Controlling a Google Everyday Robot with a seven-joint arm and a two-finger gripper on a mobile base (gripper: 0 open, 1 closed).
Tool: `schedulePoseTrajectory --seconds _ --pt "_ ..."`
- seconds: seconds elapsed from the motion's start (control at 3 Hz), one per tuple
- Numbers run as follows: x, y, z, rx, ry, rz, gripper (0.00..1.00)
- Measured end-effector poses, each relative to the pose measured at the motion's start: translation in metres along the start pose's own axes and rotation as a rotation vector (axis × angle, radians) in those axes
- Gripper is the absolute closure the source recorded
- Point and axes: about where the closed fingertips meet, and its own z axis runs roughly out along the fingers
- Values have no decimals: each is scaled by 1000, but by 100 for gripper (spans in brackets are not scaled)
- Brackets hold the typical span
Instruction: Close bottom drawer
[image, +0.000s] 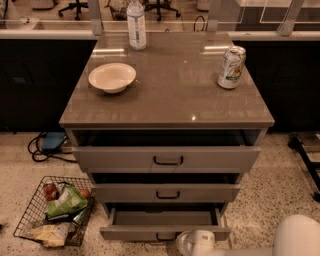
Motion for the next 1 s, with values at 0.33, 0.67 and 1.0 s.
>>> schedulePoseTrajectory --seconds 0.33,0.67,1.0 --pt "0 0 0 0 0 0 100" --pt "0 0 0 0 0 0 100" --pt "0 1 0 0 0 0 100"
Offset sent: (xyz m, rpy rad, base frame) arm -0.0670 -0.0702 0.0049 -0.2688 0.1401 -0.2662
